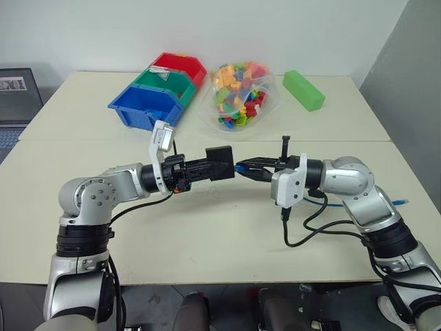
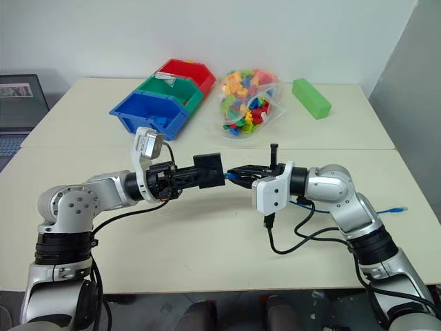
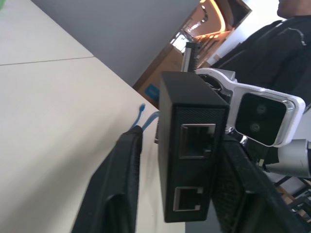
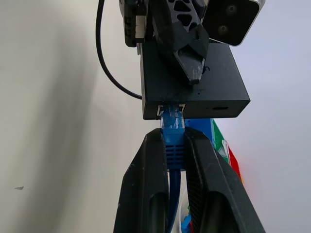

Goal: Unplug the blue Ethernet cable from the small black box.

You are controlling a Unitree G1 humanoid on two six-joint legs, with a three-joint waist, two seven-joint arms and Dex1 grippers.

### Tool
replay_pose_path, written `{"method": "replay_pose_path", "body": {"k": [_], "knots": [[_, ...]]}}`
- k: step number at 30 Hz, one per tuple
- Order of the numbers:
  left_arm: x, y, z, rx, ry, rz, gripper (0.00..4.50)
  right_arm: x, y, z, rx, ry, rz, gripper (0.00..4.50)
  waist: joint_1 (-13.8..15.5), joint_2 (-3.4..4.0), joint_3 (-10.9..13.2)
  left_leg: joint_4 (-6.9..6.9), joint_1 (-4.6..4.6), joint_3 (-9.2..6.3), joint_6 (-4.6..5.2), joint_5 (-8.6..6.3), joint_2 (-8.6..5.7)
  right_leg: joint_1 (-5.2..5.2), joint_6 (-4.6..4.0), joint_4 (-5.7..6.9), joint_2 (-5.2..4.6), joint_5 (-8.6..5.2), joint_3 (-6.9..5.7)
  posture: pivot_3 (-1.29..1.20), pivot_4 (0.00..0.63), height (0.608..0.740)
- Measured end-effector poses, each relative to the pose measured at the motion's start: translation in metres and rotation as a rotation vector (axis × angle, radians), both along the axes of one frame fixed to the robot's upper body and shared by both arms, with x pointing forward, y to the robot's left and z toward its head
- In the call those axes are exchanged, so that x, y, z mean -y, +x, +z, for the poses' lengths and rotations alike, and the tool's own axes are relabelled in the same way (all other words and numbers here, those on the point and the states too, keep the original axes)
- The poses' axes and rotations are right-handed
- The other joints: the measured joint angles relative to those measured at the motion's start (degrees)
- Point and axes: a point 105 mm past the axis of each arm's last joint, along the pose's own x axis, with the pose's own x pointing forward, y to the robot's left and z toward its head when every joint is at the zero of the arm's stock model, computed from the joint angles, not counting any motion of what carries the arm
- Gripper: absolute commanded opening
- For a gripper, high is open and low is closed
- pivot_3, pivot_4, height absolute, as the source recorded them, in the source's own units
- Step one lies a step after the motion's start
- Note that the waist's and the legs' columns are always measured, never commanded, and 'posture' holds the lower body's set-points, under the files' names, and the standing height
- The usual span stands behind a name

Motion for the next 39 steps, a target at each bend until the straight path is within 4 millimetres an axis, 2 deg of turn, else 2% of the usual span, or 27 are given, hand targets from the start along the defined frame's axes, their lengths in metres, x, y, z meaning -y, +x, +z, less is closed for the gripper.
{"method": "replay_pose_path", "body": {"k": [2, 7, 9, 17, 21, 27, 30, 34, 39], "knots": [[0.0, 0.0, -0.001, 0.002, 0.009, -0.001, 0.81, 0.0, 0.0, -0.002, -0.008, -0.003, -0.003, 0.17, 0.0, 0.0, 0.0, 0.0, 0.01, 0.0, 0.0, 0.0, 0.0, 0.0, 0.0, 0.01, 0.0, 0.0, 0.0, 0.0, 0.15, 0.74], [0.0, 0.002, -0.004, 0.006, 0.025, 0.002, 0.79, -0.001, 0.001, -0.005, -0.027, -0.016, -0.01, 0.17, 0.0, 0.0, 0.0, 0.0, 0.0, 0.0, 0.0, 0.0, 0.0, 0.0, 0.0, 0.01, 0.0, 0.0, 0.0, 0.0, 0.15, 0.74], [-0.001, 0.002, -0.006, -0.001, 0.027, -0.006, 0.79, -0.001, 0.0, -0.006, -0.032, -0.031, -0.007, 0.88, 0.0, 0.0, 0.0, 0.0, 0.0, 0.0, 0.0, 0.0, 0.0, 0.0, 0.0, 0.01, 0.0, 0.0, 0.0, 0.0, 0.15, 0.74], [-0.003, 0.006, -0.012, 0.006, 0.064, 0.02, 0.79, -0.008, -0.017, -0.007, -0.143, -0.041, 0.038, 2.71, 0.0, 0.0, 0.0, 0.0, 0.0, -0.02, 0.0, 0.0, 0.0, 0.0, 0.0, 0.01, 0.0, 0.0, -0.01, 0.0, 0.15, 0.74], [-0.006, 0.004, -0.011, 0.042, 0.081, 0.001, 0.79, -0.005, -0.026, -0.003, -0.425, 0.07, 0.027, 3.78, 0.0, 0.0, 0.0, 0.0, -0.01, -0.05, 0.0, 0.0, 0.01, 0.0, 0.0, 0.03, 0.0, 0.0, -0.03, 0.0, 0.15, 0.74], [-0.008, 0.0, -0.005, 0.089, 0.063, -0.036, 0.79, 0.0, -0.026, -0.008, -0.925, 0.286, -0.015, 3.8, -0.1, 0.0, 0.0, 0.01, 0.0, -0.05, 0.01, 0.0, 0.01, -0.01, 0.0, 0.05, 0.01, 0.0, -0.02, 0.0, 0.15, 0.74], [-0.01, -0.002, -0.004, 0.096, 0.063, -0.054, 0.79, 0.005, -0.018, -0.011, -1.076, 0.373, -0.066, 3.8, -0.1, 0.0, 0.0, 0.01, -0.01, -0.05, 0.01, -0.01, 0.0, -0.02, 0.01, 0.04, 0.02, -0.01, -0.03, 0.0, 0.15, 0.74], [-0.012, -0.005, -0.003, 0.109, 0.064, -0.085, 0.79, 0.007, -0.013, -0.013, -1.217, 0.451, -0.079, 3.8, -0.1, 0.0, 0.0, -0.01, -0.04, -0.03, 0.02, -0.01, 0.0, -0.04, 0.01, 0.0, 0.03, -0.01, -0.02, 0.0, 0.15, 0.74], [-0.012, -0.008, -0.004, 0.108, 0.073, -0.108, 0.79, 0.002, -0.014, -0.013, -1.311, 0.465, -0.063, 3.8, -0.1, 0.0, 0.0, -0.03, -0.05, -0.03, 0.02, -0.01, 0.0, -0.06, 0.02, -0.02, 0.03, -0.02, -0.02, 0.0, 0.15, 0.74]]}}
